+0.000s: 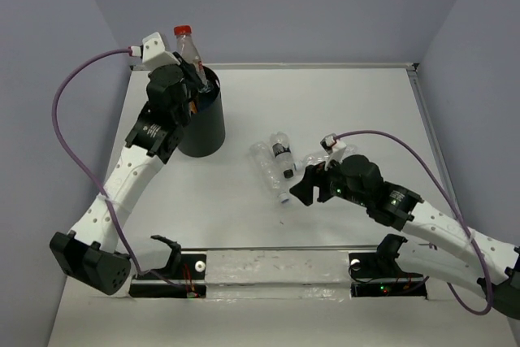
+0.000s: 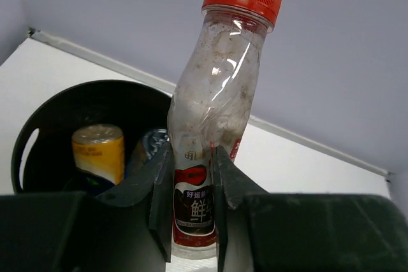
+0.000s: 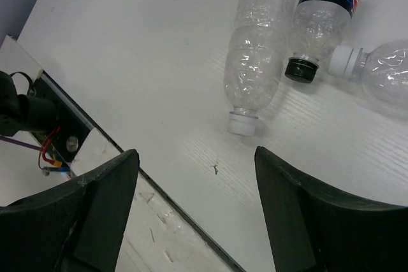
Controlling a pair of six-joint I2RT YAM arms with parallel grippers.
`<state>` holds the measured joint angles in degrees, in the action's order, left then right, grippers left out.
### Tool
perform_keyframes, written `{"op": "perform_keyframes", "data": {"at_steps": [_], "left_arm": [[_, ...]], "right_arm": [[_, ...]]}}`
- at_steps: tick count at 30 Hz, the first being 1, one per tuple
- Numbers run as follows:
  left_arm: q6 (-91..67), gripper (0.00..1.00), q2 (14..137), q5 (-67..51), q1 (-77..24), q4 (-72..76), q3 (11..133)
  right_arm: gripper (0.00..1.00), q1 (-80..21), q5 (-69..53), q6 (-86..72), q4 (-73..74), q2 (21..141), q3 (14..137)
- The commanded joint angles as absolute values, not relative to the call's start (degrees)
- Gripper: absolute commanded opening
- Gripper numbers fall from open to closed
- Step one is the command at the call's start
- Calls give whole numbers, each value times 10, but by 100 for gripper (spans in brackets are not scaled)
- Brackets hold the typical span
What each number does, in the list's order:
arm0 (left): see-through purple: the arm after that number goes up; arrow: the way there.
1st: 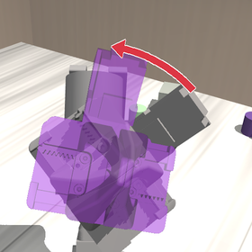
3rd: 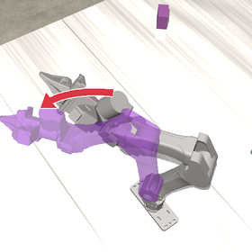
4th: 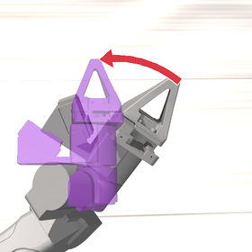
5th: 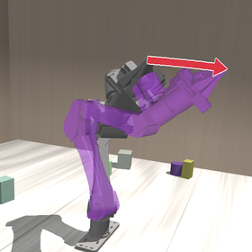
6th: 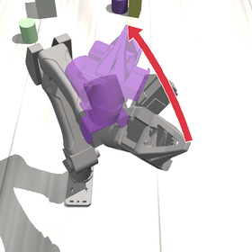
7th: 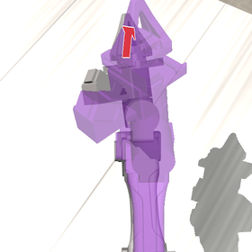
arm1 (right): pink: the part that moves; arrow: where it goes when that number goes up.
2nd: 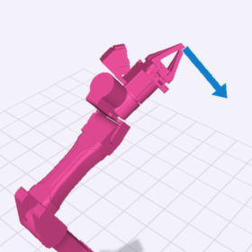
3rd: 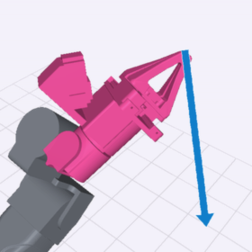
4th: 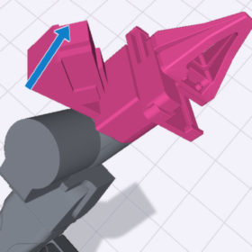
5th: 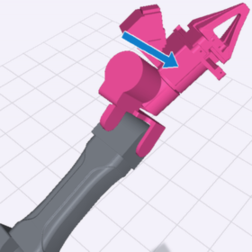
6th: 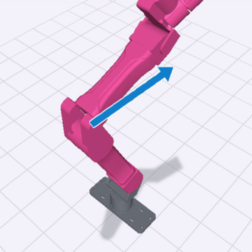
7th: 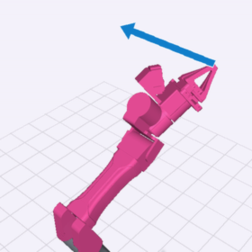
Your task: Put the plastic bottles in the bin
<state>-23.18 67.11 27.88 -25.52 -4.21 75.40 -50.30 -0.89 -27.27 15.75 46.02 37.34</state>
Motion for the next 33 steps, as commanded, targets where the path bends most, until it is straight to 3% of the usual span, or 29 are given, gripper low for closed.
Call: {"op": "perform_keyframes", "data": {"at_steps": [1,9,18,20,27,30,33], "left_arm": [[-207,0,683,292,-218,17,734],[-193,2,701,307,-180,23,694],[-150,22,711,367,-178,36,663],[-148,29,714,374,-178,37,662],[-149,81,702,363,-176,33,665],[-148,90,688,352,-176,28,673],[-150,91,677,337,-176,16,682]], "right_arm": [[78,-505,-4,-246,109,493,416],[76,-505,54,-200,115,635,484],[75,-505,107,-144,148,842,637],[75,-505,109,-135,156,871,660],[75,-505,117,-108,187,974,743],[75,-505,113,-100,196,1005,765],[75,-505,112,-94,203,1033,780]]}}
